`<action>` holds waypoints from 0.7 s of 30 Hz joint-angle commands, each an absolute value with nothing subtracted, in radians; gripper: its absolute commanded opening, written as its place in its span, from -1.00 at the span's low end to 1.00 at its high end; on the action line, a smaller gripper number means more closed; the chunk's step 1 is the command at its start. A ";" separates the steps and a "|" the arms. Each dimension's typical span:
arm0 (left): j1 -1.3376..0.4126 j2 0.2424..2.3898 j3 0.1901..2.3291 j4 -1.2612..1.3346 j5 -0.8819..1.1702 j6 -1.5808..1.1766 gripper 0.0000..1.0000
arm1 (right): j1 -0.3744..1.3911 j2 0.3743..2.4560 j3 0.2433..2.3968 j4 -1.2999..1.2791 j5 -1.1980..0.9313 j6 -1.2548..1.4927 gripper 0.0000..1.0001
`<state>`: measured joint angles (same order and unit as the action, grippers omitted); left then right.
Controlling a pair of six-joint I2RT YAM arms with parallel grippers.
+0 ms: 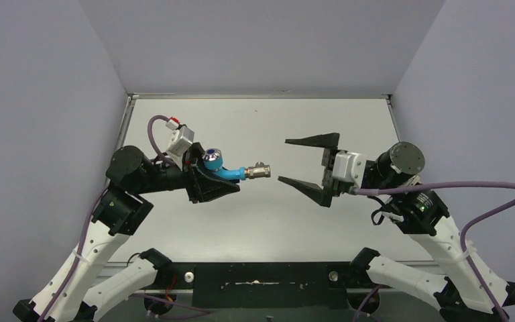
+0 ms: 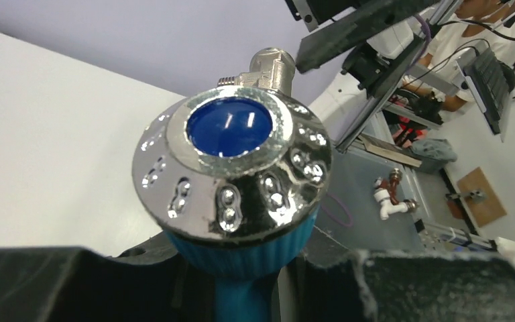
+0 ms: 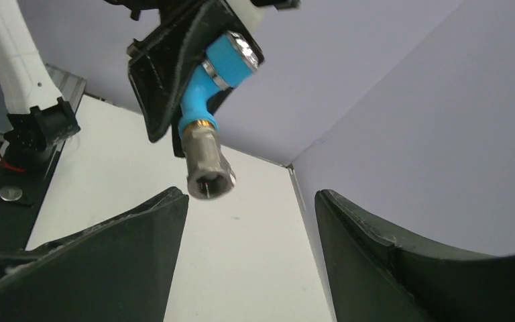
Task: Install the water faucets
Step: Screw the water faucet onto the adaptor.
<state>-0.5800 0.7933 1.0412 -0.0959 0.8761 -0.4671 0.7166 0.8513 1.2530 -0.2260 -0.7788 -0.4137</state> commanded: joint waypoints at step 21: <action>-0.580 0.827 1.075 -0.037 1.022 -0.621 -1.00 | 1.171 0.977 1.374 -0.435 -0.225 -0.873 0.14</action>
